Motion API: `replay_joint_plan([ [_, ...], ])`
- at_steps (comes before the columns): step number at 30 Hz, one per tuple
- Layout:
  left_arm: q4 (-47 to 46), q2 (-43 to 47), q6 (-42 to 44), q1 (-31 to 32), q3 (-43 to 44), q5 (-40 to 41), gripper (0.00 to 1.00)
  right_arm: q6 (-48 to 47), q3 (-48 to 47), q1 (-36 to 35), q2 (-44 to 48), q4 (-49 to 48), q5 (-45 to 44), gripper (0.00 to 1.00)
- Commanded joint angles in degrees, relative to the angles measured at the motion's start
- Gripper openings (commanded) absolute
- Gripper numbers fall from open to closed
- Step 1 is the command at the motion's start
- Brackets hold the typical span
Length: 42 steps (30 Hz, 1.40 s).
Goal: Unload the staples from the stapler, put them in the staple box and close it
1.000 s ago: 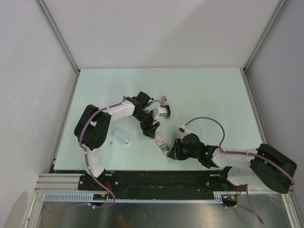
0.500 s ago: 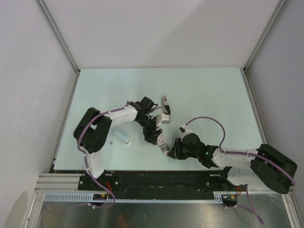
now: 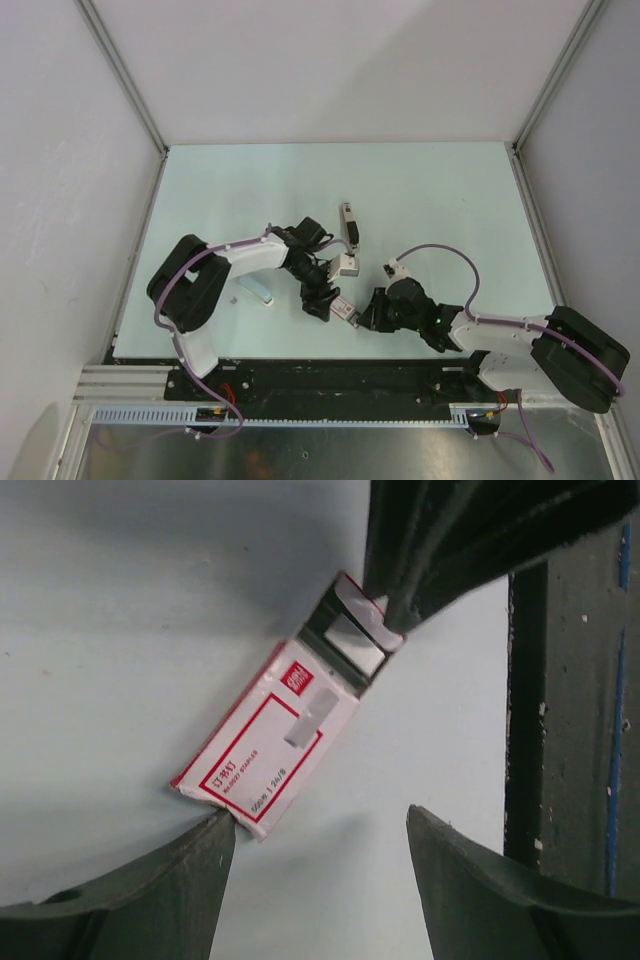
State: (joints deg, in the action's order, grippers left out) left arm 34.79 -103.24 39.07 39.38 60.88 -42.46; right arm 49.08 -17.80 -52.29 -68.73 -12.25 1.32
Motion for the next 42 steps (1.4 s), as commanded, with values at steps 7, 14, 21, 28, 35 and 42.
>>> replay_joint_plan([
  [7, 4.0, 1.0, -0.4, 0.7, -4.7, 0.3, 0.75, -1.0, -0.3, 3.0, 3.0, 3.1, -0.9, 0.26],
  [14, 3.5, 1.6, -0.8, 0.7, -5.7, 0.0, 0.75, 0.0, 1.7, 3.9, 8.7, 6.7, 0.0, 0.26],
  [21, 3.2, 2.2, -1.3, 0.8, -5.9, -0.6, 0.72, 1.5, 3.5, 4.9, 9.1, 5.6, 1.4, 0.18],
  [28, 3.2, 2.3, -1.4, 0.8, -6.2, -0.6, 0.72, 1.8, 3.4, 5.4, 4.6, 1.8, 3.0, 0.15],
  [35, 3.1, 1.6, -1.2, 0.8, -5.8, -0.8, 0.72, 1.1, 2.0, 5.7, -0.7, -2.2, 4.0, 0.15],
  [42, 3.0, 0.8, -1.2, 0.7, -5.6, -0.8, 0.71, 0.3, 1.0, 5.3, -3.6, -3.3, 3.5, 0.14],
])
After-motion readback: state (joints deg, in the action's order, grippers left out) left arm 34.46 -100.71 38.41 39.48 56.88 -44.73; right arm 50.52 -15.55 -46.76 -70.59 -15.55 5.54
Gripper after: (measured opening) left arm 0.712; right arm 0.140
